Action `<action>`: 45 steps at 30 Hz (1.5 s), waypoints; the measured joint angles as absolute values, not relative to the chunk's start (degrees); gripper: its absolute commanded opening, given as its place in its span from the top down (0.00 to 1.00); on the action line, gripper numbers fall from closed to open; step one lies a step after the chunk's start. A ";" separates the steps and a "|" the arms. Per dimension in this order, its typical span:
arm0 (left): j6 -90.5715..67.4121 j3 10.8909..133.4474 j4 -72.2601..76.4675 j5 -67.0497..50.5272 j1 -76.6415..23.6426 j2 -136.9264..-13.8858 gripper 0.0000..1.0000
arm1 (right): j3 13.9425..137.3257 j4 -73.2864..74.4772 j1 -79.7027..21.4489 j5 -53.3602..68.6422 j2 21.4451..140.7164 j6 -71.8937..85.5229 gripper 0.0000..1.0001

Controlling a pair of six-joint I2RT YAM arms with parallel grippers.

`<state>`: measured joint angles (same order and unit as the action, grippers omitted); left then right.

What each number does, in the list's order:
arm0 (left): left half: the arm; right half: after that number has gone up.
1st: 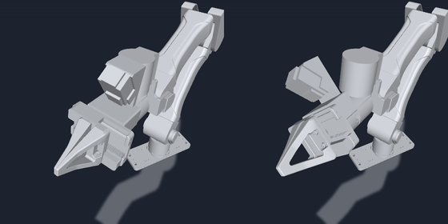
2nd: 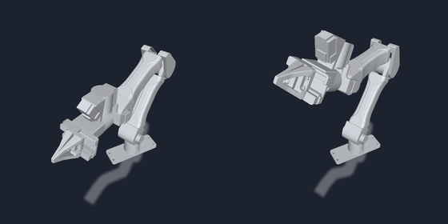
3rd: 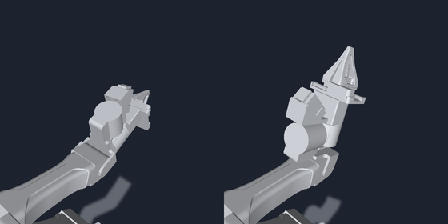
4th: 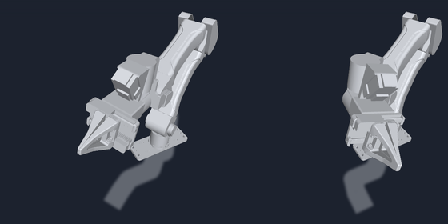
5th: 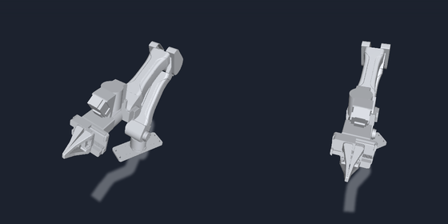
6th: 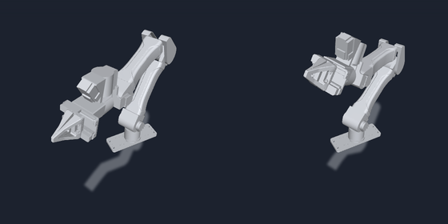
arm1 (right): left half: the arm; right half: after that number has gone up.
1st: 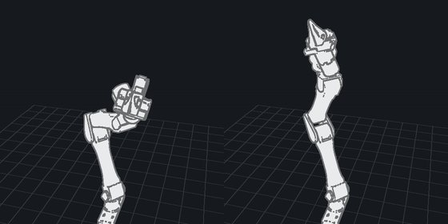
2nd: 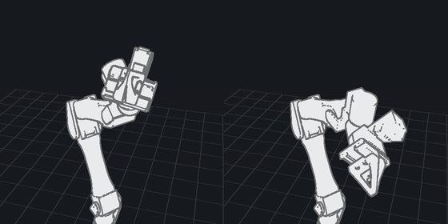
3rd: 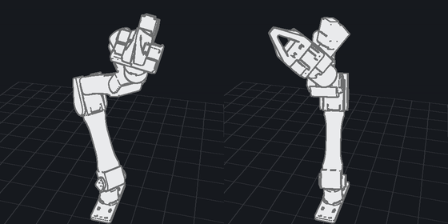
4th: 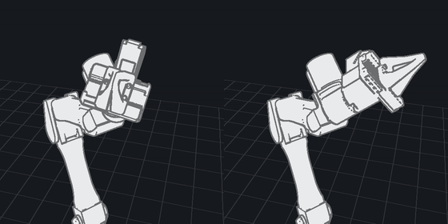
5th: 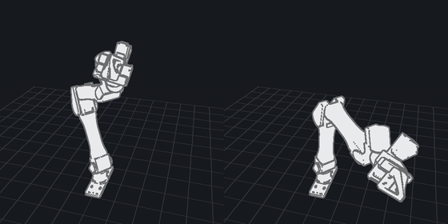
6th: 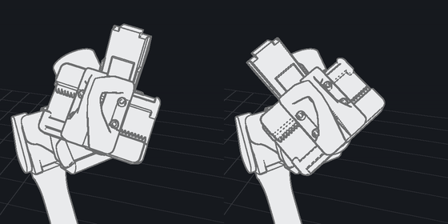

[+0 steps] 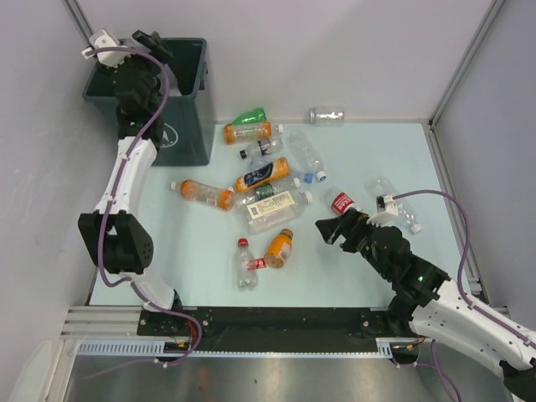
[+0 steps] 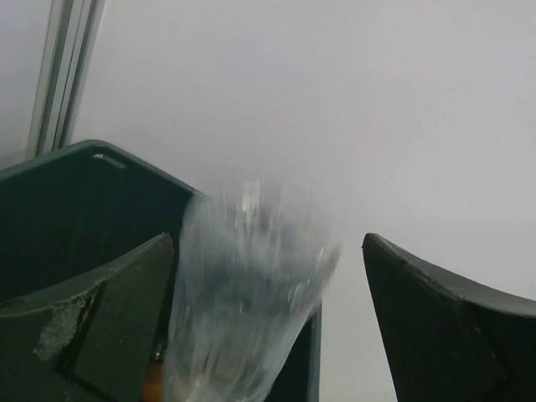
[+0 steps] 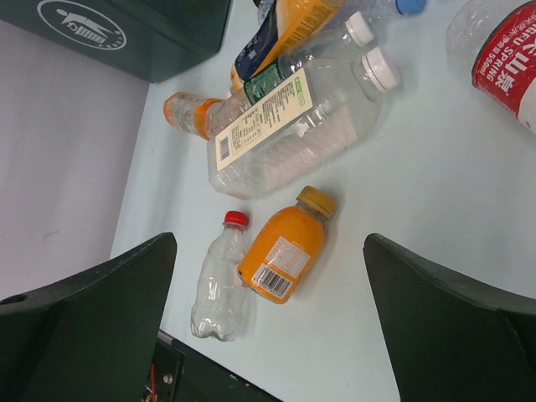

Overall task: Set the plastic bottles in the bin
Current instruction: Place the plastic bottle in the trash bin, then pick up the plastic bottle at the center of the board.

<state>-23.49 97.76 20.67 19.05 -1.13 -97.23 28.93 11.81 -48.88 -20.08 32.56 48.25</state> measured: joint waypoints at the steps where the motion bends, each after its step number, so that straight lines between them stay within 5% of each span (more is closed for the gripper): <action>1: -23.57 98.98 19.49 19.09 -1.08 -98.04 0.00 | 28.93 11.88 -48.88 -20.03 32.56 48.38 0.00; 15: -30.87 100.20 -2.92 22.61 -0.75 -93.89 0.00 | 28.93 13.08 -48.77 -19.55 32.64 50.24 0.00; 33: -33.93 46.76 -17.80 7.11 -2.00 -49.50 0.00 | 28.93 23.99 -48.62 -19.59 34.50 55.05 0.01; 45: -36.29 35.46 -23.29 7.84 -21.58 -38.00 0.00 | 28.12 29.87 -48.71 -20.27 34.46 59.55 0.00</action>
